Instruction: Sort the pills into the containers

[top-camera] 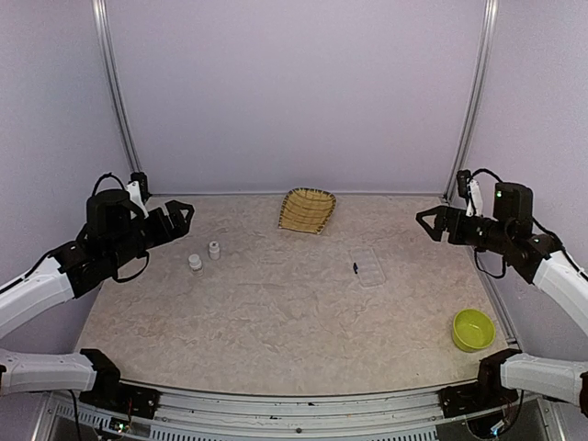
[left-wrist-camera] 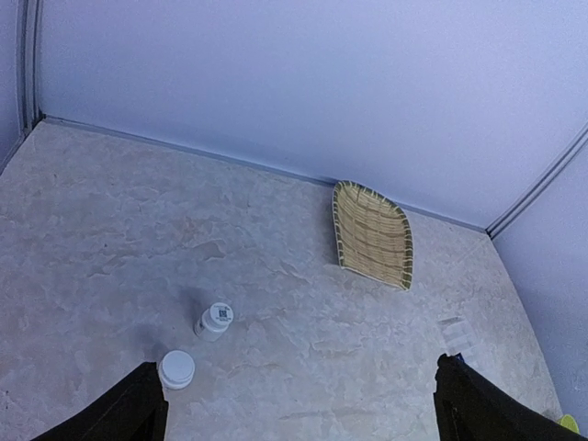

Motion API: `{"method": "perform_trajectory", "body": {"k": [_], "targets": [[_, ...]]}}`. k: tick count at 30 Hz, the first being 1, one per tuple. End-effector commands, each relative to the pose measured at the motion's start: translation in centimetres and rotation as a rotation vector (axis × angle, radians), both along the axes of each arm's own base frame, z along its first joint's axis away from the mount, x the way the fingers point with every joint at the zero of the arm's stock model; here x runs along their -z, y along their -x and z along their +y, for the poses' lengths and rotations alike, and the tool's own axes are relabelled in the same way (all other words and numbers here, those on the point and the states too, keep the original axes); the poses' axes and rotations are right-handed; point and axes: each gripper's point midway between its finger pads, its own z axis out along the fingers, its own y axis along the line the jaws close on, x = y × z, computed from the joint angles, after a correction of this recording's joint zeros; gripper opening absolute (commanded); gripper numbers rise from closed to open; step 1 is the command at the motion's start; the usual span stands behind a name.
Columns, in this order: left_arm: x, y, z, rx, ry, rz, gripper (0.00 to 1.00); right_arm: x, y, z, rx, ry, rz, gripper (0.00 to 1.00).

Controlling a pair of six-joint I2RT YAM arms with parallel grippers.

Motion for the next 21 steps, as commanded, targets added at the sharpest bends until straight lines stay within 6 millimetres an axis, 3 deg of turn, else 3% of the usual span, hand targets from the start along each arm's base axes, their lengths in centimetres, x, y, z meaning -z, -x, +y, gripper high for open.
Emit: {"method": "perform_trajectory", "body": {"k": [1,8,15,21], "targets": [[-0.4,0.3,0.9,-0.006,0.09,-0.036,0.99,-0.2,0.4,2.3,-0.131,-0.104,0.026,1.0],[0.9,0.6,0.1,0.04,0.077,-0.015,0.99,2.0,0.7,3.3,-0.191,-0.164,0.051,1.0],[3.7,0.6,-2.3,0.105,0.035,0.058,0.99,5.6,-0.6,1.4,-0.073,-0.039,0.151,1.0],[5.7,0.7,-4.5,0.154,0.017,0.108,0.99,8.4,-1.2,0.8,0.001,0.083,0.225,1.0]]}}
